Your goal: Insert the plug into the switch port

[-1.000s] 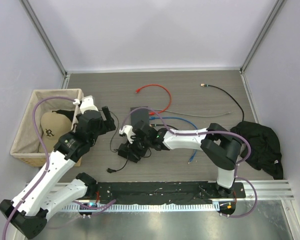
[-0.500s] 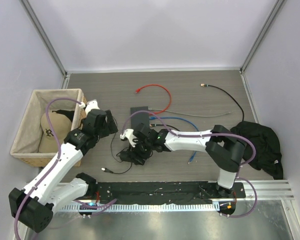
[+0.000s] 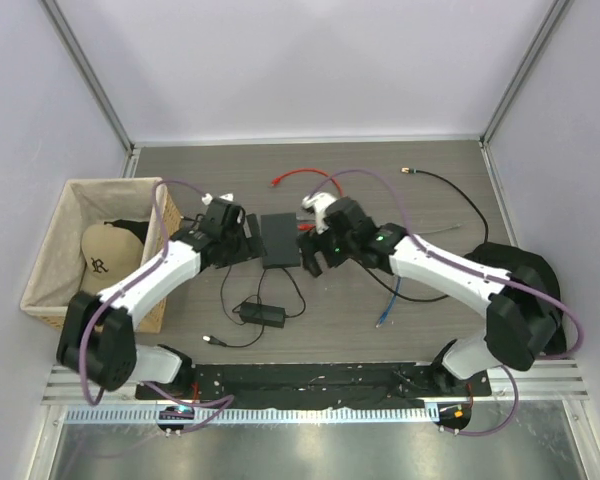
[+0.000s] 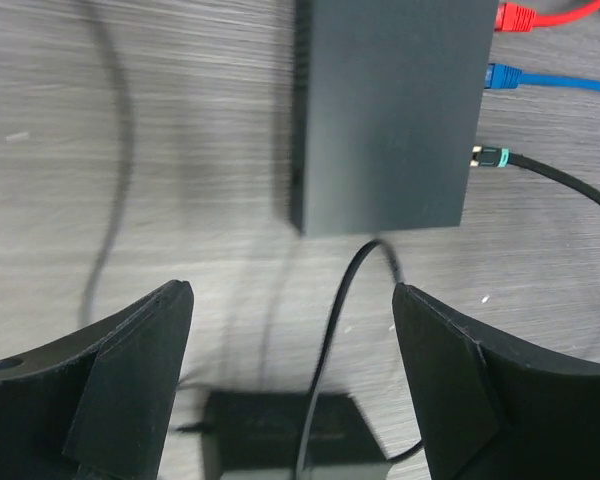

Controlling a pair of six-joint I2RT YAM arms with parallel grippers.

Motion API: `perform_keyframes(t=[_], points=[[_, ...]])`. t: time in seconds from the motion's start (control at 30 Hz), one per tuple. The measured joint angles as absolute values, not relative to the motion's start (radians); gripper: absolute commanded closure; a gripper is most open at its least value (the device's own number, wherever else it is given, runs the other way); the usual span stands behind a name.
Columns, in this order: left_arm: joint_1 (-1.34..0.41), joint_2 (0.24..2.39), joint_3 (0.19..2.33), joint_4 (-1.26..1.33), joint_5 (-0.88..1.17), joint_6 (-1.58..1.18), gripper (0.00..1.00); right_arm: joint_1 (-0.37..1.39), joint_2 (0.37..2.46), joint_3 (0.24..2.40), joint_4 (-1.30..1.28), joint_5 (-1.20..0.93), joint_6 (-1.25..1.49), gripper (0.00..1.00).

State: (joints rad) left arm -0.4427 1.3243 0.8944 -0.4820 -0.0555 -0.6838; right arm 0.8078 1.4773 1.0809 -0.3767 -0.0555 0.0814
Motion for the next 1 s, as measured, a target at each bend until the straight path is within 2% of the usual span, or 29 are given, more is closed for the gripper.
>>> perform_keyframes(t=[0.13, 0.37, 0.53, 0.8, 1.0], points=[[-0.443, 1.491, 0.96, -0.445, 0.02, -0.699, 0.14, 0.663, 1.391, 0.996, -0.361, 0.031, 0.187, 0.02], [-0.443, 1.711, 1.052, -0.407, 0.067, -0.712, 0.14, 0.548, 1.227, 0.819, -0.308, 0.088, 0.335, 0.0], [-0.478, 1.793, 1.143, -0.402, 0.096, -0.74, 0.14, 0.508, 1.171, 0.766, -0.294, 0.094, 0.374, 0.0], [-0.653, 1.969, 1.374, -0.39, 0.154, -0.815, 0.15, 0.445, 1.073, 0.727, -0.285, 0.112, 0.36, 0.01], [-0.73, 1.961, 1.416, -0.382, 0.131, -0.855, 0.15, 0.426, 1.004, 0.709, -0.284, 0.125, 0.317, 0.01]])
